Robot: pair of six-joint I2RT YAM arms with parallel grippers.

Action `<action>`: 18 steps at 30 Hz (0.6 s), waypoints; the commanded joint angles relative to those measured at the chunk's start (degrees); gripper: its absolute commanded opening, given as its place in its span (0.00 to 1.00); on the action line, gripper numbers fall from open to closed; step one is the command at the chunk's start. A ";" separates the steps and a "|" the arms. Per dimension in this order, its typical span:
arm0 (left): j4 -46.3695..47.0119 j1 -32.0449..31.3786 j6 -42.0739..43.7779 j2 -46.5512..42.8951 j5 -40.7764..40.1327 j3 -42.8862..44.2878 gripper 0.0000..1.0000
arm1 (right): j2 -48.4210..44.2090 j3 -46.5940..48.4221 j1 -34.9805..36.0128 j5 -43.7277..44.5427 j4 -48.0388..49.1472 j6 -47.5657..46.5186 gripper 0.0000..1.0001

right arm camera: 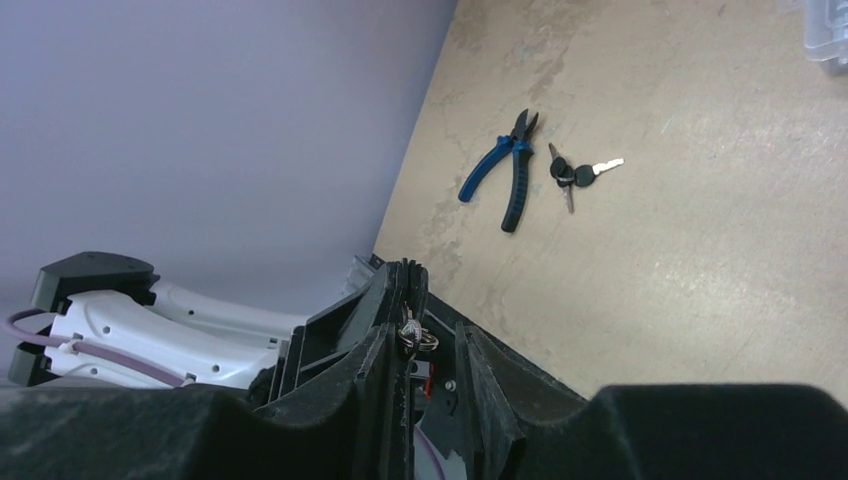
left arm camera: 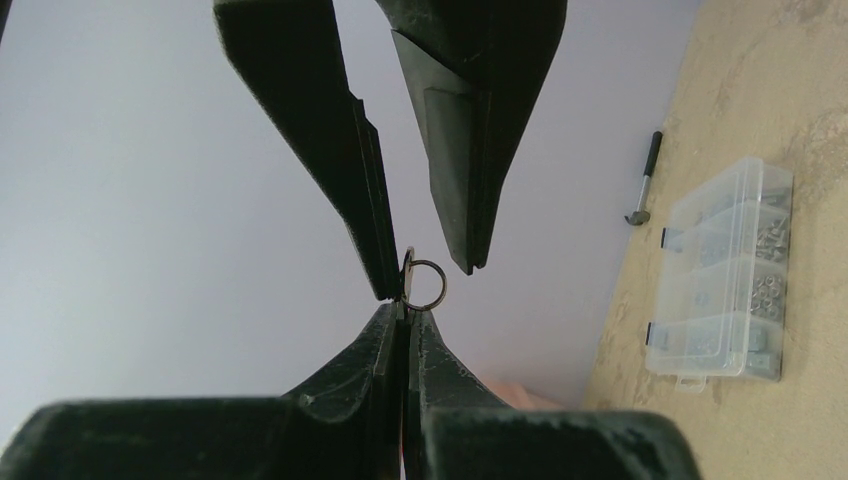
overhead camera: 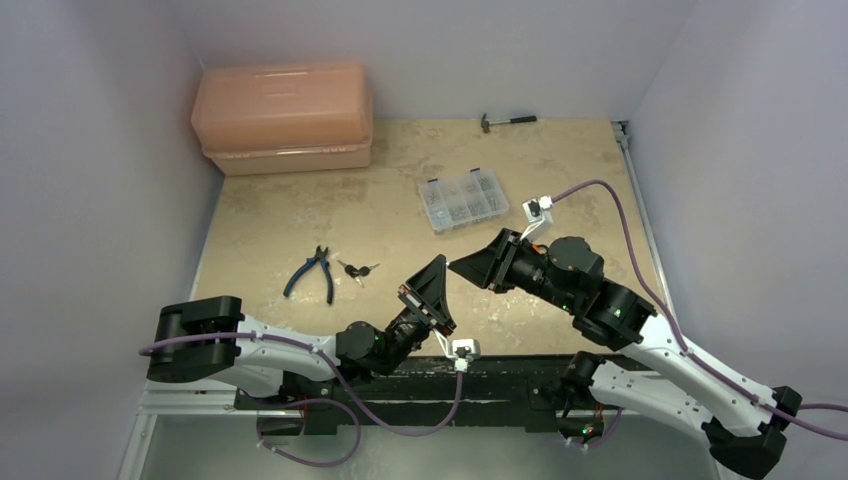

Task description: Unlock with the key

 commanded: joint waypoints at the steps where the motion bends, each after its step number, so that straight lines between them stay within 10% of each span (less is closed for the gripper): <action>1: 2.57 -0.24 0.76 -0.26 -0.23 0.46 0.00 | -0.09 2.65 0.26 1.60 0.76 0.77 0.34; 18: 1.98 -0.30 0.61 -0.41 -0.37 0.27 0.00 | 1.01 2.50 0.26 2.18 2.52 3.92 0.37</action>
